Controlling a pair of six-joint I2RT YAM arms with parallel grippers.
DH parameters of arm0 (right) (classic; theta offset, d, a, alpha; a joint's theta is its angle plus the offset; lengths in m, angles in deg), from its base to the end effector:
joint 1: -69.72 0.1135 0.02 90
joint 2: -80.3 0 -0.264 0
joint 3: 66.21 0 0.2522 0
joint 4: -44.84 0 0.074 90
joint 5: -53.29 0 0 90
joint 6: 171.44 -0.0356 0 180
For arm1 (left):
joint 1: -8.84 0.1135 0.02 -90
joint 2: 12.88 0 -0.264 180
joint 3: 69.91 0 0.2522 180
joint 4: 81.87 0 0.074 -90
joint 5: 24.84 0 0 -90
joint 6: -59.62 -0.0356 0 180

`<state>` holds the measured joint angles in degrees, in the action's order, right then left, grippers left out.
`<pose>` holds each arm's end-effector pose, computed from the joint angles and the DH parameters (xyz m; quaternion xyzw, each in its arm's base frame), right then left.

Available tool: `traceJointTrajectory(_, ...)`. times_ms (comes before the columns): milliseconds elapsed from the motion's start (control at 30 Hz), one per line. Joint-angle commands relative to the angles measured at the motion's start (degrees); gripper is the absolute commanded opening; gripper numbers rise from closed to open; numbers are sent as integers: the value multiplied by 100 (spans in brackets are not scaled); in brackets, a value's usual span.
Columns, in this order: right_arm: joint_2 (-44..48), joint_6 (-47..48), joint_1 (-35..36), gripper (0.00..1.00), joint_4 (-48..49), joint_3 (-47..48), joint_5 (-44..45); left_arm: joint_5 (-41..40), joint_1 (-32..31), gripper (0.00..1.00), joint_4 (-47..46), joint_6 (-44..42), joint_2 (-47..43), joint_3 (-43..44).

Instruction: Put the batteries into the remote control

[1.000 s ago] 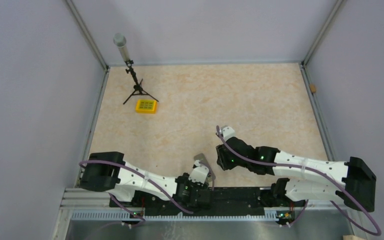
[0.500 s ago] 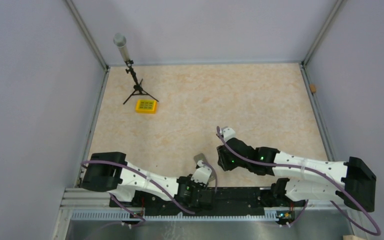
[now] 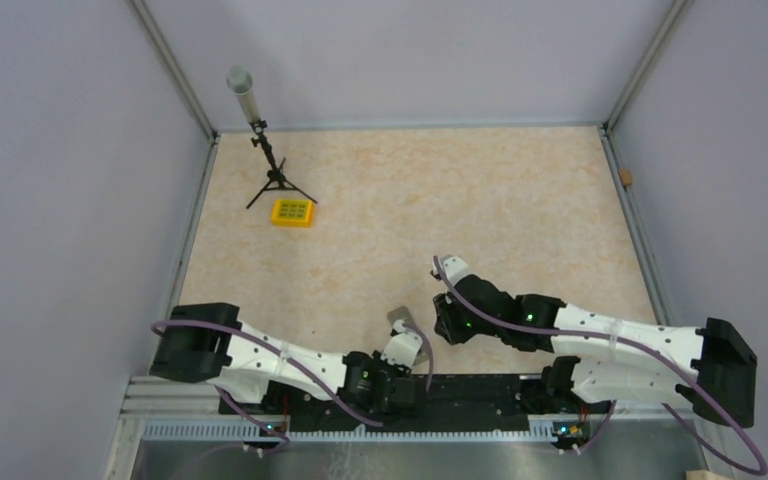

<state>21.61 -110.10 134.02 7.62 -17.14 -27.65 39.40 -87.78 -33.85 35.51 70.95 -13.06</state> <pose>0.0944 0.1833 0.2173 -0.2560 0.8914 0.2153 0.3057 -0.0127 -0.2440 0.1591 0.2280 0.9397 -0.0922 0.2378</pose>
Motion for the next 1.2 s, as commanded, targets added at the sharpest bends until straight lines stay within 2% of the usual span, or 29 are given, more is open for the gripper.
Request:
traceJointTrajectory(0, 393, 560, -43, 27, 134, 272, -492, 3, 59, 11, -238, -386, -83, -220)
traceJointTrajectory(167, 631, 1028, -44, 34, 330, 242, -1371, 94, 55, 11, -466, -956, -810, -424)
traceJointTrajectory(300, 587, 1052, -44, 37, 328, 253, -1475, 52, 61, 14, -352, -1056, -1269, -535)
traceJointTrajectory(433, 239, 1000, -43, 40, 312, 292, -1550, -10, 56, 37, -133, -811, -1403, -550)
traceJointTrajectory(500, 30, 934, -40, 41, 388, 292, -1606, -17, 55, 53, -153, -655, -1381, -593)
traceJointTrajectory(600, -223, 854, -40, 41, 555, 310, -1571, 0, 55, 66, -300, -535, -1215, -637)
traceJointTrajectory(633, -283, 842, -41, 41, 594, 305, -1535, -4, 55, 67, -332, -511, -1134, -629)
traceJointTrajectory(833, -294, 760, -45, 41, 680, 225, -1409, -30, 76, 68, -735, -463, -688, -554)
traceJointTrajectory(1167, -48, 681, -40, 41, 709, 7, -1286, -133, 161, 54, -627, -489, -83, -136)
